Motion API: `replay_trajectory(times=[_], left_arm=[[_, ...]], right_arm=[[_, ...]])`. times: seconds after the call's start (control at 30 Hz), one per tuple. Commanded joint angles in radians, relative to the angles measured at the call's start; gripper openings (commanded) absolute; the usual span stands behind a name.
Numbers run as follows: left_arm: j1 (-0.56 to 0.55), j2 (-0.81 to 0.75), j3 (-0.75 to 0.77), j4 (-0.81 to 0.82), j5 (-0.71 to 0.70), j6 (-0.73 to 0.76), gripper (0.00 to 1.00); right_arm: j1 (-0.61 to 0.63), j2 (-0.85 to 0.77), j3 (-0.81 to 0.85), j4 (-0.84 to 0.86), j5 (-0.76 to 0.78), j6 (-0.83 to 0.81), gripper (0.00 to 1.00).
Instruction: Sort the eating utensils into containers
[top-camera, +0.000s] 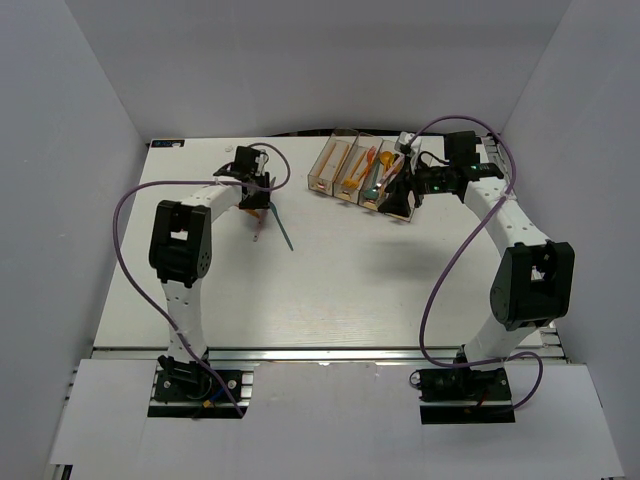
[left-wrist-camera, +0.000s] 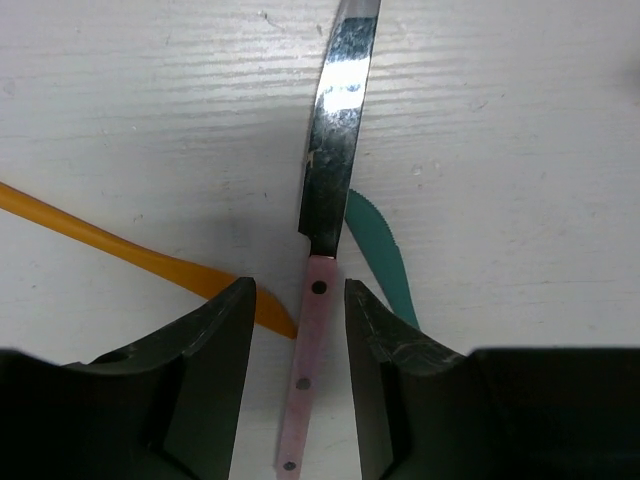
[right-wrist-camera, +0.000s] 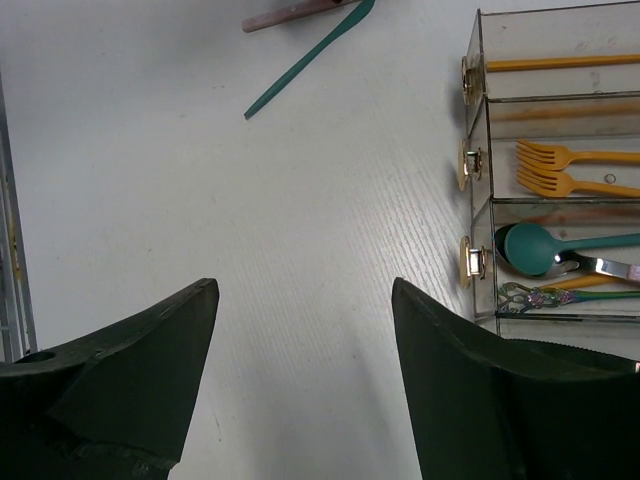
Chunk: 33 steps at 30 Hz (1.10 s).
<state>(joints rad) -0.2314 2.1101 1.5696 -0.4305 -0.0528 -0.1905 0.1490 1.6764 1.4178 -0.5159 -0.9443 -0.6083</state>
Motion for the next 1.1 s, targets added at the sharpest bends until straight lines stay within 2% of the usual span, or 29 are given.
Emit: replay_trajectory(times=[0.0,0.17,0.37,0.47,0.6,0.7,0.8,0.9,0.93,1.03,1.07], left_arm=[[0.001,0.004,0.012,-0.022,-0.016,0.037,0.51],[-0.002,0.024,0.012,-0.031,0.042,0.023,0.42],[-0.040,0.028,-0.028,-0.031,0.030,0.028,0.42],[-0.057,0.036,-0.059,-0.039,-0.015,0.031,0.32],[-0.059,0.010,-0.105,-0.040,-0.054,0.002,0.09],[-0.059,-0.047,-0.125,-0.034,-0.064,-0.007,0.00],[-0.059,-0.119,-0.131,-0.033,-0.038,-0.020,0.00],[-0.059,-0.199,-0.140,-0.022,0.072,-0.050,0.00],[-0.060,-0.219,-0.148,0.001,0.165,-0.084,0.00],[-0.066,-0.311,-0.226,0.097,0.295,-0.148,0.00],[-0.071,-0.361,-0.255,0.136,0.373,-0.208,0.00]], right_arm=[[-0.002,0.002,0.033,-0.006,-0.005,-0.002,0.77],[0.000,0.020,0.058,-0.010,-0.004,0.005,0.77],[0.000,0.022,0.059,-0.012,-0.001,0.010,0.76],[0.000,0.019,0.056,-0.012,-0.001,0.012,0.77],[0.001,0.019,0.058,-0.018,-0.013,0.012,0.77],[0.009,0.020,0.059,-0.029,-0.031,0.015,0.77],[0.038,0.017,0.053,-0.035,-0.039,0.034,0.77],[0.089,0.022,0.035,-0.009,-0.047,0.085,0.76],[0.118,0.025,0.032,0.025,-0.051,0.152,0.76],[0.167,0.060,0.033,0.106,-0.067,0.362,0.76],[0.176,0.080,0.029,0.182,-0.065,0.428,0.76]])
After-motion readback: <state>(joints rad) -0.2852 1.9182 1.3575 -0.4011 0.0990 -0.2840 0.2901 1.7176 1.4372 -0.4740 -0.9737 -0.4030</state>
